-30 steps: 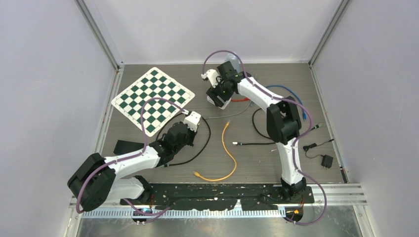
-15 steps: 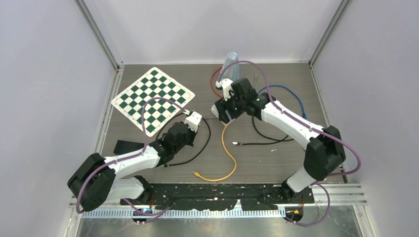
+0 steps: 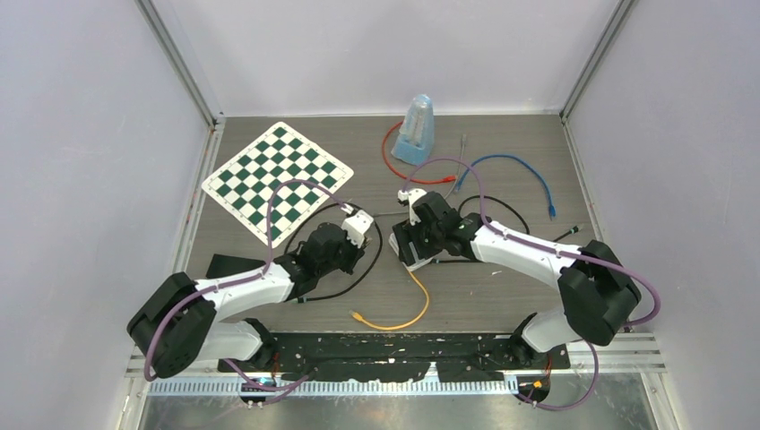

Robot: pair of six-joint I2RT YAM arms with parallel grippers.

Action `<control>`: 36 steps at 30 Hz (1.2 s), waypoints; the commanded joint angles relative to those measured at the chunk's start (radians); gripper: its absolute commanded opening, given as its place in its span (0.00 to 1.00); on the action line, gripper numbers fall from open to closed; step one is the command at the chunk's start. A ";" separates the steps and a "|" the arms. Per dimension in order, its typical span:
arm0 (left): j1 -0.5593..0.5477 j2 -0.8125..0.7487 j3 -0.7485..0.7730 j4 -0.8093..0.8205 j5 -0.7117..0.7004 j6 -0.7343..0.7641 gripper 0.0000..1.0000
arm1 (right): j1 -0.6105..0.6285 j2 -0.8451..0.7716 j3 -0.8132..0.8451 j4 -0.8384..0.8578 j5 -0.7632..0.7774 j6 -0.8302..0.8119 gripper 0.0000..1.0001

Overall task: Insert the plug into the switch port
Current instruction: Place the switch port at the center of the board.

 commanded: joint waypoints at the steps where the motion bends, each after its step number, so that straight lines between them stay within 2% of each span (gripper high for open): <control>1: -0.003 0.023 0.033 0.004 0.053 0.006 0.00 | 0.030 0.019 -0.014 0.126 0.042 0.070 0.45; 6: -0.008 0.038 0.021 0.014 0.053 -0.003 0.00 | 0.040 0.041 -0.024 0.138 0.067 0.078 0.55; 16: -0.037 0.074 0.046 -0.007 0.093 -0.005 0.00 | 0.046 0.040 -0.092 0.157 0.054 0.099 0.63; 26: -0.076 0.098 0.030 0.033 0.067 0.033 0.00 | 0.045 -0.089 -0.095 0.135 0.018 0.088 0.83; 32: -0.088 0.113 0.033 0.047 0.066 0.023 0.00 | 0.031 -0.124 -0.094 0.126 -0.060 0.075 0.87; 36: -0.100 0.126 0.036 0.052 0.066 0.022 0.00 | 0.000 -0.131 -0.103 0.129 -0.093 0.046 0.85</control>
